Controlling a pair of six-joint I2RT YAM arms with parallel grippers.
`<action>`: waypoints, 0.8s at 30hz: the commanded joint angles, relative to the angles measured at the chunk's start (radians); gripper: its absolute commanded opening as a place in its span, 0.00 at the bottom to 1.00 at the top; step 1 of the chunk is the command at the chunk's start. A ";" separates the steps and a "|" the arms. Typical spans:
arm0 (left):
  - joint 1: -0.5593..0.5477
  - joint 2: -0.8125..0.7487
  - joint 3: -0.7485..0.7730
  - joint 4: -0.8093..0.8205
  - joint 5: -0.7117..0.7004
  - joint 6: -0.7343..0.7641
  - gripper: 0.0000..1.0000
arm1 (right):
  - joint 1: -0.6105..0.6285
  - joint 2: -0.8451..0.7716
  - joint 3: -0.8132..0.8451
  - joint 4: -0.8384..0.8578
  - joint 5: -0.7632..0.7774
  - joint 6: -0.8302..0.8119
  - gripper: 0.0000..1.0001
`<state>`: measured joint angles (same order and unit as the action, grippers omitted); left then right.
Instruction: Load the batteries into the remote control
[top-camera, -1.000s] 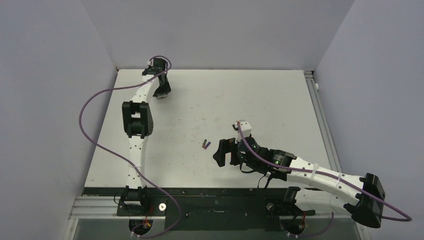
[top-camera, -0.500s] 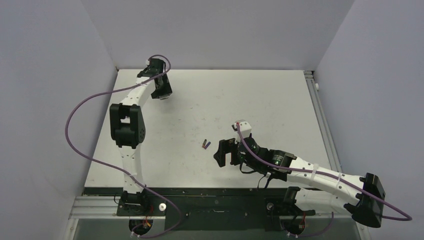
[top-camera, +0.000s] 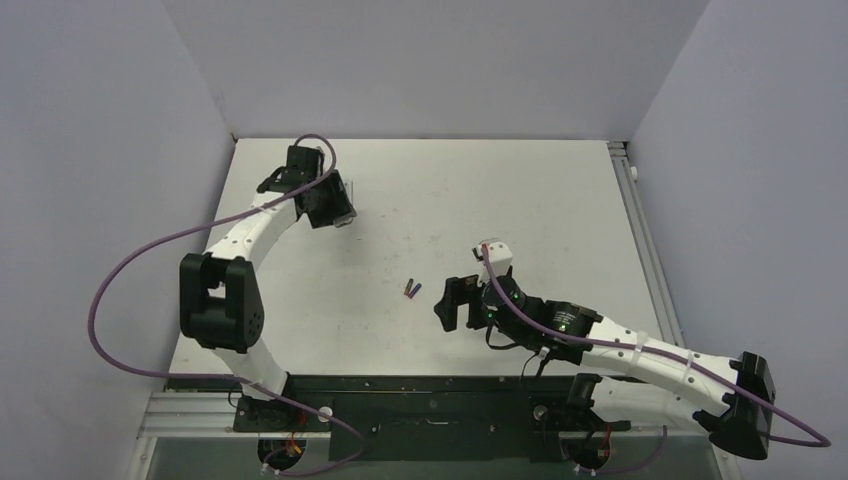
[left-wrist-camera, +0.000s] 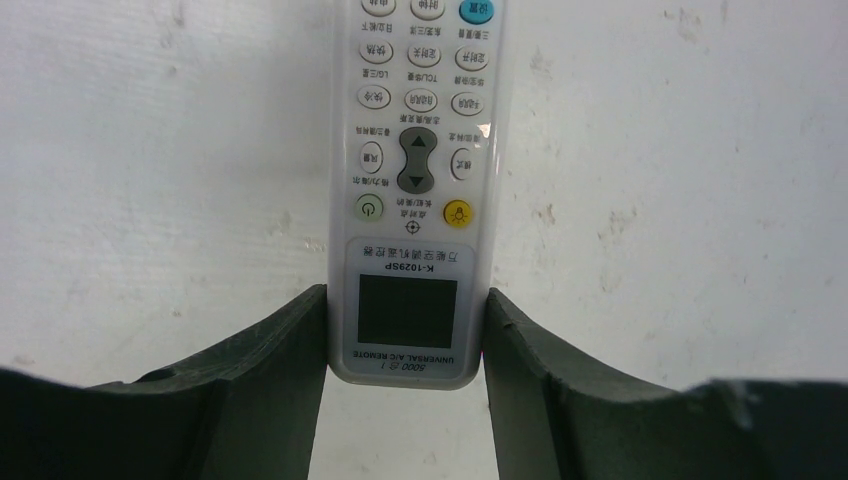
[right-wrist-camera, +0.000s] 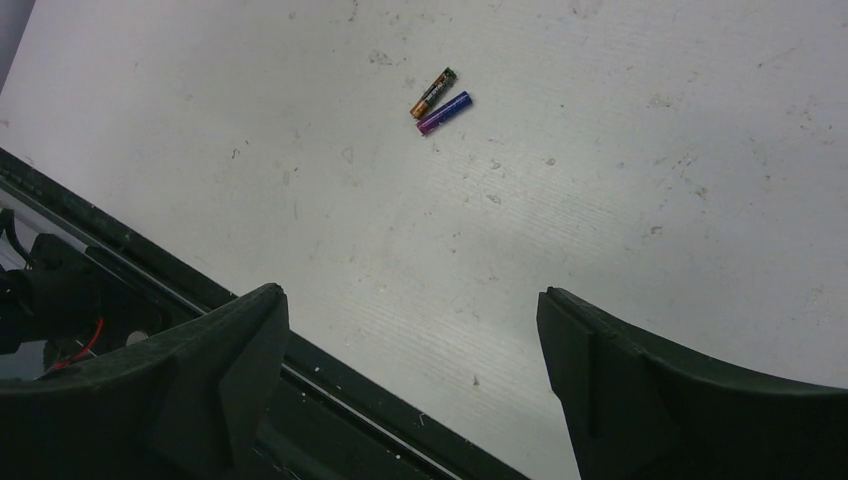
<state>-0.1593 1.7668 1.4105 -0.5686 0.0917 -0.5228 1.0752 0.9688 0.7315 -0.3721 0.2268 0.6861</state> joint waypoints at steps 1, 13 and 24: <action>-0.034 -0.171 -0.107 0.087 0.071 -0.037 0.00 | 0.008 -0.024 0.052 -0.006 0.052 0.028 0.94; -0.218 -0.497 -0.412 0.189 0.021 -0.125 0.00 | 0.009 -0.044 0.052 0.023 0.095 0.114 0.92; -0.291 -0.719 -0.659 0.326 0.140 -0.181 0.00 | 0.009 -0.038 0.072 0.111 0.124 0.187 0.81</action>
<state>-0.4248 1.1248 0.8032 -0.3725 0.1654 -0.6735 1.0756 0.9360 0.7521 -0.3454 0.3172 0.8330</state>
